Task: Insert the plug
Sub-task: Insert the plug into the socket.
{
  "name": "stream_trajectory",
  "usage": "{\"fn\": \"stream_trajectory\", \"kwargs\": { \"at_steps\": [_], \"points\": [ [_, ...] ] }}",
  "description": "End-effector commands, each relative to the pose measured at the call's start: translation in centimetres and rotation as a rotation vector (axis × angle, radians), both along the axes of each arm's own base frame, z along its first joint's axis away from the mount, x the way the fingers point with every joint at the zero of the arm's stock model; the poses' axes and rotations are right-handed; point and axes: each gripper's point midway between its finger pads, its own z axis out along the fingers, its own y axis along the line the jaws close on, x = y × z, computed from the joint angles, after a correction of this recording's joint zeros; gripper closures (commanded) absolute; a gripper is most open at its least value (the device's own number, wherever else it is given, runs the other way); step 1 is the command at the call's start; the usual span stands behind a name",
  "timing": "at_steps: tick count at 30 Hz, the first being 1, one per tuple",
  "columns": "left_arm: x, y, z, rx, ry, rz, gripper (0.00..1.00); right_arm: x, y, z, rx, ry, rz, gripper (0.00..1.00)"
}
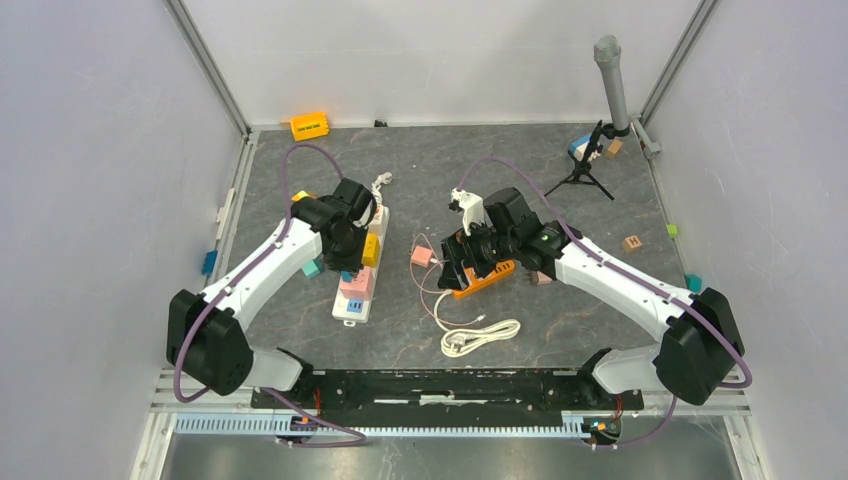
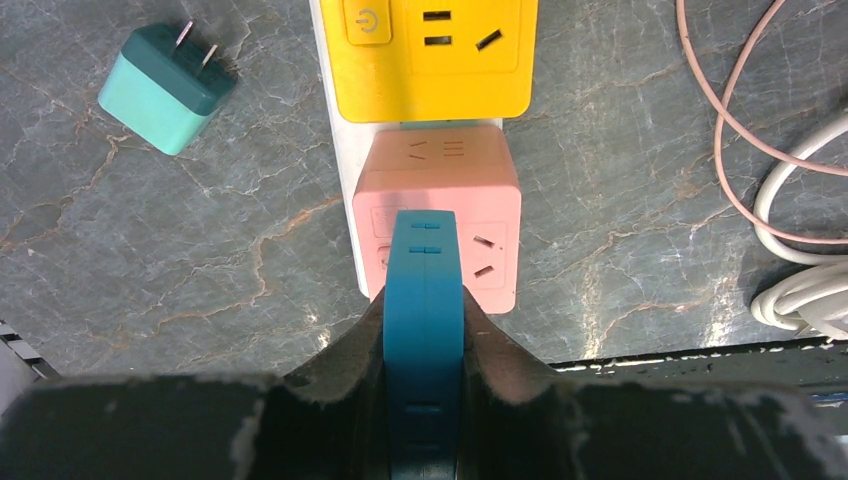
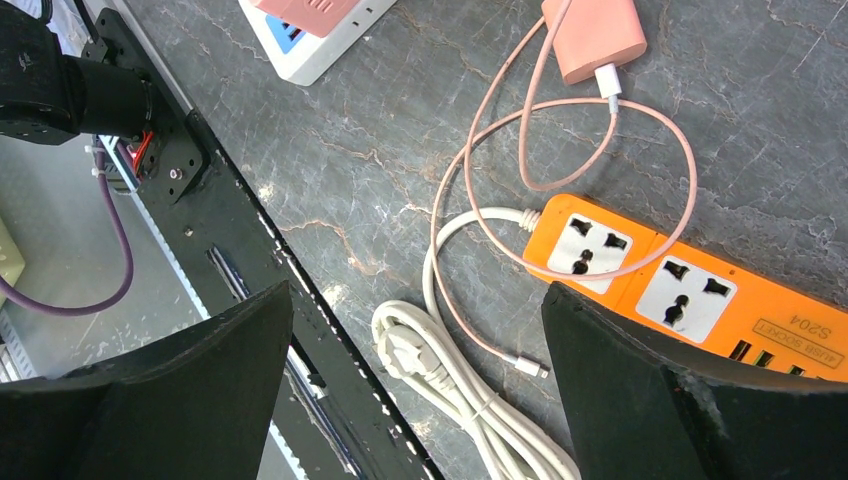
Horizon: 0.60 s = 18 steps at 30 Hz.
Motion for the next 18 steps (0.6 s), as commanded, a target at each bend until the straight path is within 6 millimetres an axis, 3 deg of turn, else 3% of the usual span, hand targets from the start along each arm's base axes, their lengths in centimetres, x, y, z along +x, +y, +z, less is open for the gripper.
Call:
{"fn": "stream_trajectory", "kwargs": {
  "at_steps": [1, 18],
  "points": [
    [0.7, -0.3, 0.5, -0.019, -0.044, 0.035, 0.98, -0.1, 0.1, 0.1, 0.005, -0.009, 0.015, 0.02],
    [0.2, -0.7, -1.8, -0.008, 0.009, 0.045, 0.98, 0.0, 0.1, 0.1, 0.000, -0.012, 0.016, 0.02]
  ]
}}
